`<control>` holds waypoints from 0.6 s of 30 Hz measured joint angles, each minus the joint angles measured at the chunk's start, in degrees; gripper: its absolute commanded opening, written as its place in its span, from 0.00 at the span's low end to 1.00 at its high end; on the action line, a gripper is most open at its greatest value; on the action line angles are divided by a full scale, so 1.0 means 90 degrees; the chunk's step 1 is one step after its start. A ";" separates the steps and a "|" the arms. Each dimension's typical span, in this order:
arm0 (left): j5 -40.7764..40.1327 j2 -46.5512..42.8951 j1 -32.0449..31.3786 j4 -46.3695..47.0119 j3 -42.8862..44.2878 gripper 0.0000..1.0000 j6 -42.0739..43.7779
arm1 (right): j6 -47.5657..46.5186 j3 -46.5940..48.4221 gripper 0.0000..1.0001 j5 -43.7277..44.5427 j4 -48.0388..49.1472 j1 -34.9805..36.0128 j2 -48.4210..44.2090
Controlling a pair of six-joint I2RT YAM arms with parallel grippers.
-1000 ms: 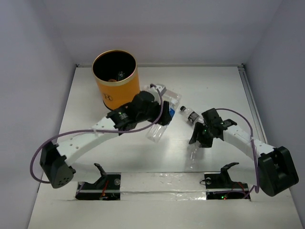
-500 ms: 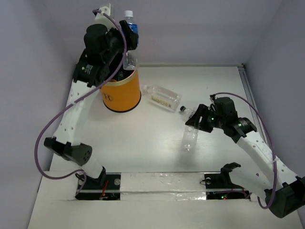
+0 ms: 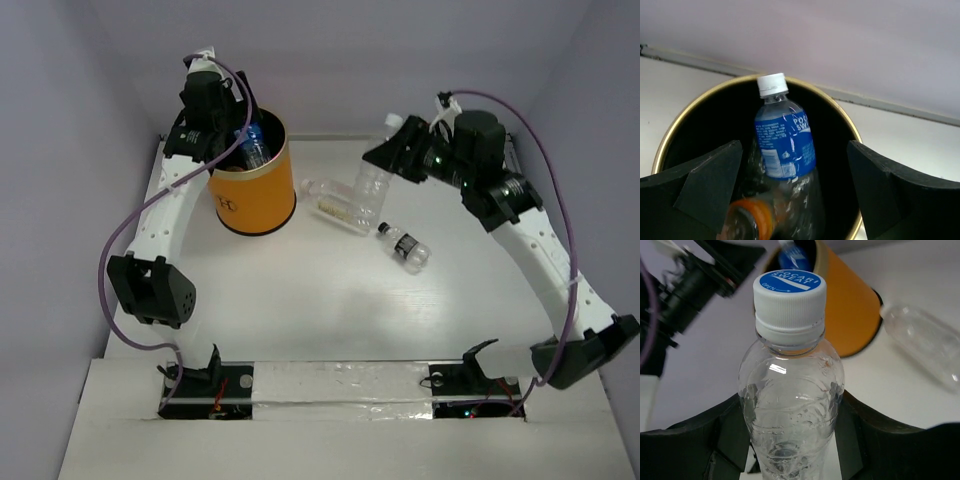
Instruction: Put the plastic bottles in the bin
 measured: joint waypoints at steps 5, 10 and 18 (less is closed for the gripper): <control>0.0272 -0.0954 0.0029 0.0155 -0.1061 0.81 -0.0151 | 0.0034 0.1967 0.48 -0.0112 0.0561 0.0189 0.1435; 0.0571 -0.2654 0.0027 0.0248 -0.2489 0.74 -0.0376 | 0.0104 0.4034 0.48 -0.0202 0.1115 0.0440 0.3198; 0.0646 -0.4804 -0.0104 -0.0345 -0.4345 0.53 -0.0709 | 0.0272 0.6023 0.51 0.0364 0.2038 0.0835 0.5430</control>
